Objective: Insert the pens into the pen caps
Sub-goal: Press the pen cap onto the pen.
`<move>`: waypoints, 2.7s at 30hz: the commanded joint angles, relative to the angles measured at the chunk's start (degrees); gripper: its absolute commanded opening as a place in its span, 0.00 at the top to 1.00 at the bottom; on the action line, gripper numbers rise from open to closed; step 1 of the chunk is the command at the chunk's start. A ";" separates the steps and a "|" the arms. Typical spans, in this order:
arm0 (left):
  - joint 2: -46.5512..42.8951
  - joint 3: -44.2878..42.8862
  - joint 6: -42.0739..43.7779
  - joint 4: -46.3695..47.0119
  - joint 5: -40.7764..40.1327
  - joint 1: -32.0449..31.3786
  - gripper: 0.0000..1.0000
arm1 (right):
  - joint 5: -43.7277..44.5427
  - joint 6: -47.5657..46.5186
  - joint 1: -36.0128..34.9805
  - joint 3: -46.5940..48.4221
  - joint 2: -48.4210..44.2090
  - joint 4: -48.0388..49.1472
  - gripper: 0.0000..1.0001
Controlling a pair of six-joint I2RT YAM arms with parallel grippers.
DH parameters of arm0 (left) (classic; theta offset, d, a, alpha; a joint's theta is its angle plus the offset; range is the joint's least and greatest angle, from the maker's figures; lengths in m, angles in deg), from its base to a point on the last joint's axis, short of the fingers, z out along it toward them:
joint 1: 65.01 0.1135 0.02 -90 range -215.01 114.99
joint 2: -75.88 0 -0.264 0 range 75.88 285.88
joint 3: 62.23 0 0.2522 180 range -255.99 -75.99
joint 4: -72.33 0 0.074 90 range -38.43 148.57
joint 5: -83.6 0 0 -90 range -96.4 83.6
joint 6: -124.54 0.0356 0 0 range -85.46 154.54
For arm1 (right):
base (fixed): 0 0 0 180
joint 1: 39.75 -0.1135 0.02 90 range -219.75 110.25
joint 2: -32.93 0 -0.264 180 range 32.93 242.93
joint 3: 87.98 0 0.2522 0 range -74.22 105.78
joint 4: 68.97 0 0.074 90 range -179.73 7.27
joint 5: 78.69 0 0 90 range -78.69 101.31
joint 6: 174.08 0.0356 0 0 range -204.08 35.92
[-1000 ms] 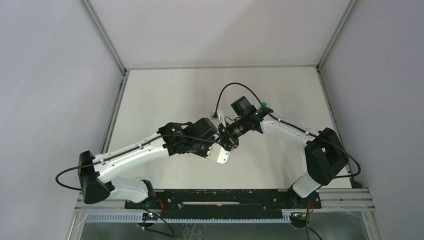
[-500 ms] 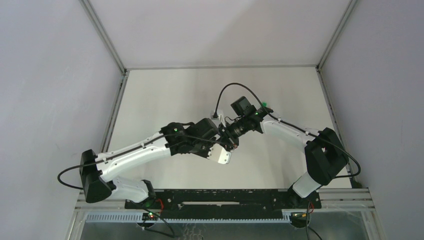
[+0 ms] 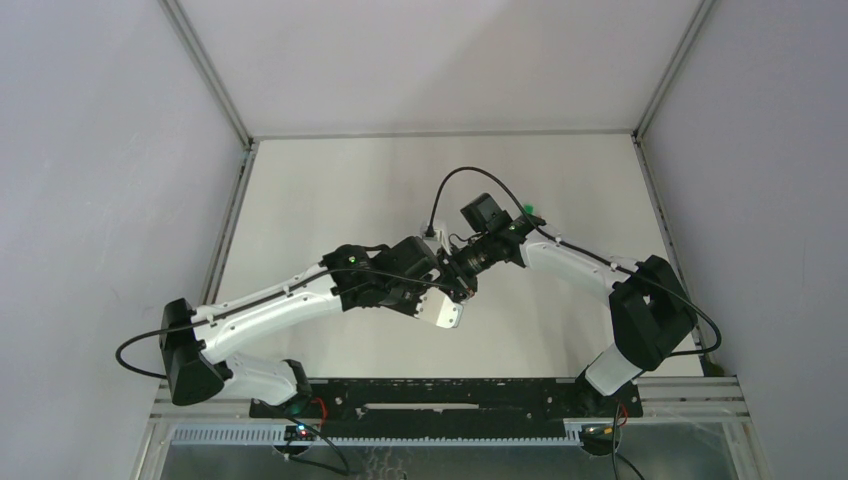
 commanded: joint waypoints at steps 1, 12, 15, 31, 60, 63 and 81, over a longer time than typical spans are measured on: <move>0.36 -3.82 -1.06 0.37 1.10 -0.43 1.00 | -0.31 0.78 -0.98 2.00 0.19 1.29 1.00; -0.22 -3.74 -2.56 0.50 2.29 0.21 1.00 | -0.24 0.88 -1.04 2.07 0.00 1.21 1.00; -0.57 -3.72 -2.89 0.63 3.13 0.53 1.00 | -0.18 0.90 -1.03 2.04 -0.16 1.25 1.00; 1.97 -6.35 -4.10 0.60 6.43 -0.06 1.00 | -1.40 2.03 -0.78 2.07 0.14 2.18 1.00; 4.88 -10.45 -5.60 1.41 9.97 -1.07 1.00 | 1.49 1.22 -1.45 1.36 -0.37 3.05 1.00; 5.52 -10.70 -5.71 1.16 9.71 -1.30 1.00 | -0.41 1.54 -0.56 1.35 -0.35 3.12 1.00; 3.89 -9.21 -6.59 1.98 7.06 -1.31 0.90 | -4.91 -0.88 2.22 1.16 -0.12 2.28 1.00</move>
